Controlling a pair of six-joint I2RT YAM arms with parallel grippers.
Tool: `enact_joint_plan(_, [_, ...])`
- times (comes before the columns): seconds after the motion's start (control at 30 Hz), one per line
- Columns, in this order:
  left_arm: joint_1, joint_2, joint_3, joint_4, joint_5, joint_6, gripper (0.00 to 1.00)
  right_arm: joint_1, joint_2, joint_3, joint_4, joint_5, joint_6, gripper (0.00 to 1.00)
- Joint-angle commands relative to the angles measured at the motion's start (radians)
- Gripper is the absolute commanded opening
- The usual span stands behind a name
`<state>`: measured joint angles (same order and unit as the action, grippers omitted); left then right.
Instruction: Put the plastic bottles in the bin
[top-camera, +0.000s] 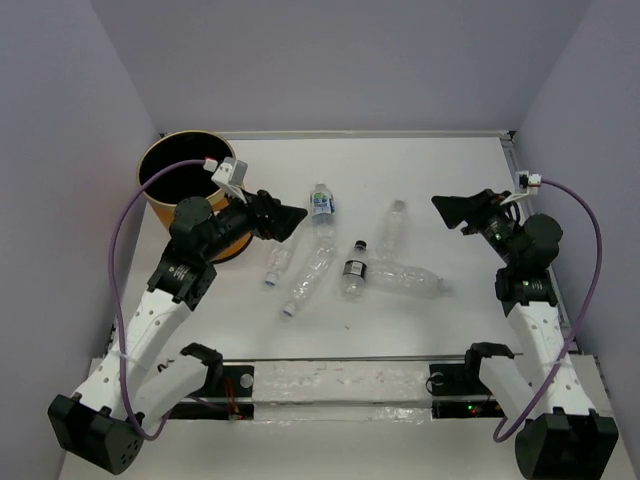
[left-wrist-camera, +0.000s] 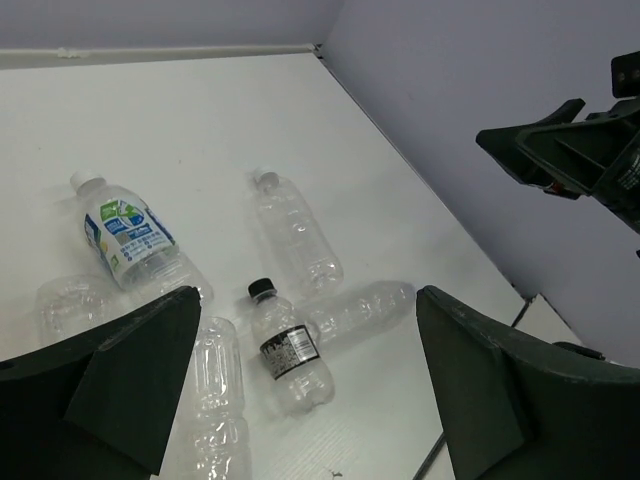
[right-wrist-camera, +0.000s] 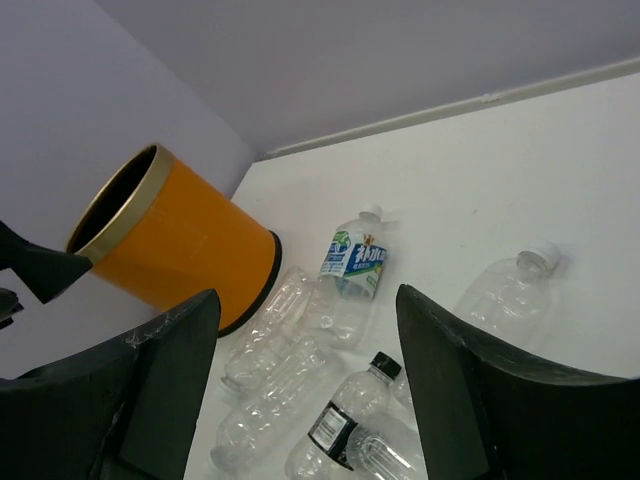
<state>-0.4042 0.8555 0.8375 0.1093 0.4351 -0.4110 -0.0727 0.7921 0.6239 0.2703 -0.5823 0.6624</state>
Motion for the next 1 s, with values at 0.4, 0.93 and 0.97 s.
enact_joint_plan(0.4, [-0.108,0.214,0.112,-0.241,-0.626,0.190,0.98,0.040,-0.090,-0.052,-0.063,0.055,-0.099,0.76])
enact_joint_plan(0.93, [-0.125,0.755,0.371,-0.401,-0.639,0.259,0.98,0.059,-0.093,-0.056,-0.086,0.075,-0.136,0.77])
enact_joint_plan(0.97, [-0.125,0.807,0.399,-0.413,-0.632,0.262,0.98,0.059,-0.093,-0.058,-0.089,0.076,-0.139,0.77])
